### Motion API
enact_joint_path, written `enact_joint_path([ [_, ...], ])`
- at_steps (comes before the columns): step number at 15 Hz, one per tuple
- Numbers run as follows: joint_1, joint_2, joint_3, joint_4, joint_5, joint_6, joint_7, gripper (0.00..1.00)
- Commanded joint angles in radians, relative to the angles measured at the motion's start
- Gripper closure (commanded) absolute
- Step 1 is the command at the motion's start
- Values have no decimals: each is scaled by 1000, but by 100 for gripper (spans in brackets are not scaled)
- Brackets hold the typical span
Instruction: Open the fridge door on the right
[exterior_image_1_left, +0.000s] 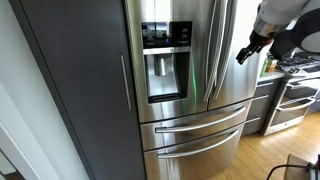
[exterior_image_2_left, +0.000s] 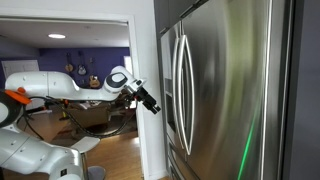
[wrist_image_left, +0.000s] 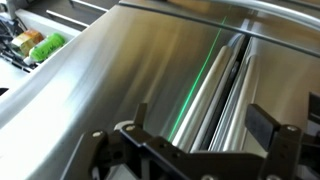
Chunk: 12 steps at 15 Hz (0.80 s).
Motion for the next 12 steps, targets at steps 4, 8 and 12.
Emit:
enact_joint_path([
  [4,-29,28,-26,3,-119,132,16,0],
  [8,-33,33,-28,5,-127,135,18,0],
  [12,-76,75,-31,30,-207,213,89,0],
])
